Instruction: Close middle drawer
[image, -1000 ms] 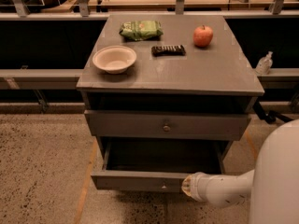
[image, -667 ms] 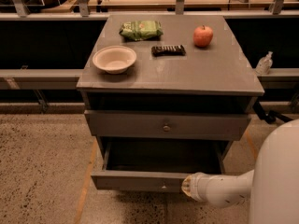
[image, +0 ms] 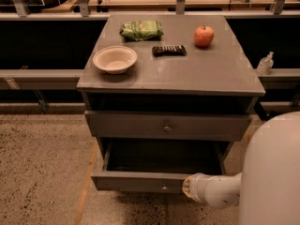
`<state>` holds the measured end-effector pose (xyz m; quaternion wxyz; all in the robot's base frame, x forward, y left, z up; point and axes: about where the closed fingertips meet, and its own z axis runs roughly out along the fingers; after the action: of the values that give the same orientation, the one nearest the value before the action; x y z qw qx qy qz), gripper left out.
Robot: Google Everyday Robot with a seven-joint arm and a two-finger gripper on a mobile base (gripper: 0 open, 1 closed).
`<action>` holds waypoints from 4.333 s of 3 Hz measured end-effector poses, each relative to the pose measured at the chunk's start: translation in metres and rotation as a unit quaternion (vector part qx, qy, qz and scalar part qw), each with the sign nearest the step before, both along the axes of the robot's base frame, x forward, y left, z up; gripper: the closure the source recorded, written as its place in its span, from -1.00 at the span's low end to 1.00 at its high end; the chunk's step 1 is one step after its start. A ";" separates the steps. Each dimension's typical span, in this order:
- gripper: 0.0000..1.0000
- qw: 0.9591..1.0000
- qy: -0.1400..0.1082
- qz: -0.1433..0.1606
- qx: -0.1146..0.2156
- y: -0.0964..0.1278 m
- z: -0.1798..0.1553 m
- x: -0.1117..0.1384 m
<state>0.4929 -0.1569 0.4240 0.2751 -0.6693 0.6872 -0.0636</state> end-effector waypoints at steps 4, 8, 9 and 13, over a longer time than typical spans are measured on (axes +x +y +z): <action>1.00 0.996 -0.086 0.007 -0.035 0.018 0.012 -0.068; 1.00 0.984 -0.166 0.058 0.024 0.023 0.004 0.002; 1.00 0.982 -0.176 0.059 0.017 0.024 0.005 0.008; 1.00 0.979 -0.194 0.060 0.000 0.023 0.008 0.019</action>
Offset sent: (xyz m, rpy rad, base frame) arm -0.0991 0.0306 0.0195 -0.1482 -0.1651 -0.0126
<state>0.5120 -0.1336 0.4320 0.4063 -0.6847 0.5790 -0.1758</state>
